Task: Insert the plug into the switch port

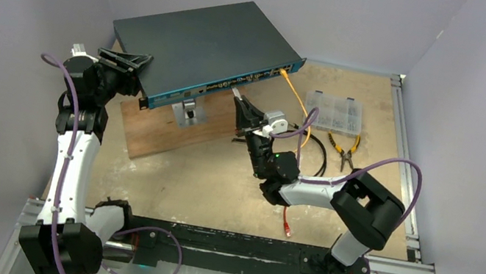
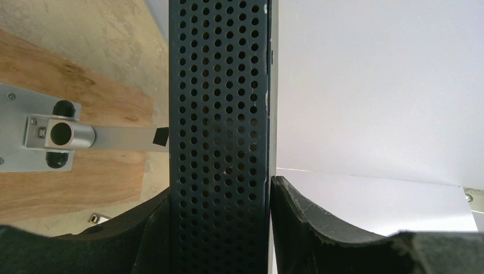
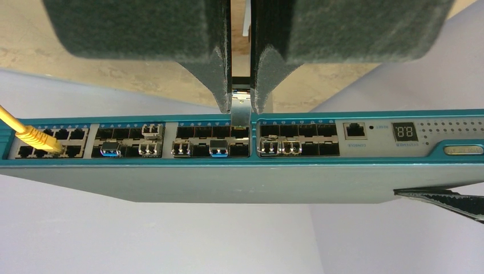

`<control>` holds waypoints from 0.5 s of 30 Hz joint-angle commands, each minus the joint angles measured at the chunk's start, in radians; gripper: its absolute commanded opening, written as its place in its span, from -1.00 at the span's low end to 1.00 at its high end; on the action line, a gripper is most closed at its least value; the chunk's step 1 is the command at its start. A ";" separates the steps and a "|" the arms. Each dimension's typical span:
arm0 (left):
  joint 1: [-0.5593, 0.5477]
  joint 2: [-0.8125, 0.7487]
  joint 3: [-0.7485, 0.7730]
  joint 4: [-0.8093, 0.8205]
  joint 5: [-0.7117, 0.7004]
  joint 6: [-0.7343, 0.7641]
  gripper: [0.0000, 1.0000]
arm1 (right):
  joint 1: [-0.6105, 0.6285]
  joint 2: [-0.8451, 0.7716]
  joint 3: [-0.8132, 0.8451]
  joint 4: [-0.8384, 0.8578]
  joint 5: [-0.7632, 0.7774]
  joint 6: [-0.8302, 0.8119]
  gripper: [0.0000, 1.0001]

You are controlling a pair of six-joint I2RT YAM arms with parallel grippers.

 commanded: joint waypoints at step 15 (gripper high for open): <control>-0.048 -0.003 -0.013 0.019 0.089 0.016 -1.00 | -0.003 -0.029 0.042 0.120 0.002 -0.023 -1.00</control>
